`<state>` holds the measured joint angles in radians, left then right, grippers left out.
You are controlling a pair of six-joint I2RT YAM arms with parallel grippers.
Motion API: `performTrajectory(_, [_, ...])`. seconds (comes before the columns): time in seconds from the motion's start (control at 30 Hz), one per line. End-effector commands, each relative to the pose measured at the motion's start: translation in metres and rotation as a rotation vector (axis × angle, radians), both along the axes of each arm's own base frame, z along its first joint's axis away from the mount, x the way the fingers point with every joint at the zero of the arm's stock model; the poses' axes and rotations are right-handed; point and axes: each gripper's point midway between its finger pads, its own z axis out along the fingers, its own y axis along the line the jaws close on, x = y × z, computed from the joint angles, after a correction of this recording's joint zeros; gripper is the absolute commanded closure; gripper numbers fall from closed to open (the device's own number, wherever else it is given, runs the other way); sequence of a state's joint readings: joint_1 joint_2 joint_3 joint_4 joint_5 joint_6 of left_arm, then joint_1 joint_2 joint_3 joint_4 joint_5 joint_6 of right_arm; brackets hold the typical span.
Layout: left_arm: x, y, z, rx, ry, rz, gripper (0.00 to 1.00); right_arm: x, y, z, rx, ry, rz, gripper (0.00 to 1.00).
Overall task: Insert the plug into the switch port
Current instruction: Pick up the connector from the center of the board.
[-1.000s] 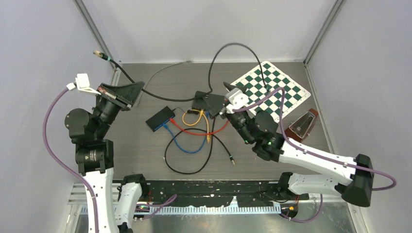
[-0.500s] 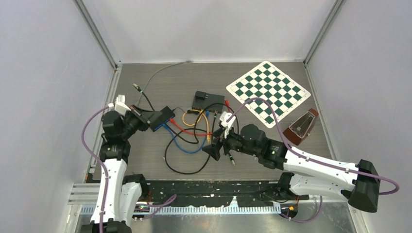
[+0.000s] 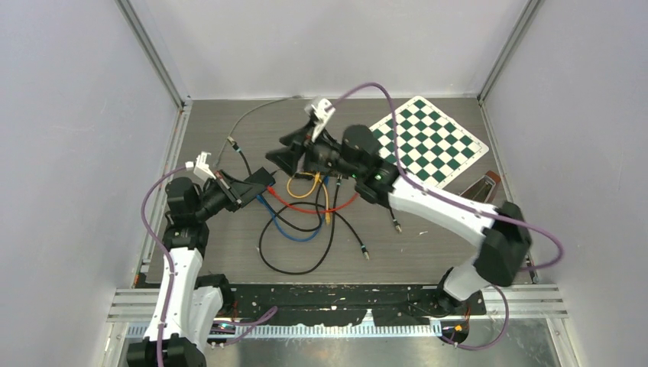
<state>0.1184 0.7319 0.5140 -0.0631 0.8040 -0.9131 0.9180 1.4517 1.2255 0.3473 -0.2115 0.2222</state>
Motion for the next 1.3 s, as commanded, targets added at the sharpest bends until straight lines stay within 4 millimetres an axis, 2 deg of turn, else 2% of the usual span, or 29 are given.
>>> performTrajectory(0.0, [-0.009,-0.012,0.011,-0.002,-0.087,-0.119,1.00,0.026,0.042,-0.011,0.025,0.050,0.167,0.34])
performTrajectory(0.03, [-0.010,-0.013,0.010,-0.004,-0.084,-0.130,1.00,0.033,0.046,-0.002,0.050,0.059,0.176,0.35])
performTrajectory(0.13, [-0.011,-0.014,0.008,-0.008,-0.076,-0.143,1.00,0.049,0.071,-0.021,0.052,0.130,0.228,0.38])
performTrajectory(0.23, [-0.010,-0.015,0.005,-0.014,-0.062,-0.145,1.00,0.058,0.086,-0.035,0.073,0.182,0.246,0.43])
performTrajectory(0.3, [-0.010,-0.016,0.005,-0.018,-0.055,-0.150,1.00,0.065,0.090,-0.036,0.093,0.189,0.235,0.45])
performTrajectory(0.43, [-0.008,-0.016,0.003,-0.017,-0.047,-0.149,1.00,0.073,0.093,-0.039,0.122,0.195,0.205,0.45])
performTrajectory(0.63, [-0.006,-0.016,-0.001,-0.019,-0.028,-0.149,1.00,0.075,0.096,-0.041,0.140,0.212,0.205,0.41])
performTrajectory(0.9, [-0.005,-0.017,-0.012,-0.022,-0.002,-0.154,1.00,0.084,0.076,-0.028,0.164,0.174,0.084,0.35])
performTrajectory(1.13, [-0.005,-0.016,-0.012,-0.021,-0.005,-0.154,1.00,0.077,0.090,-0.053,0.115,0.229,0.156,0.43])
performTrajectory(1.27, [-0.006,-0.016,-0.015,-0.021,-0.001,-0.156,1.00,0.069,0.100,-0.059,0.113,0.242,0.217,0.45])
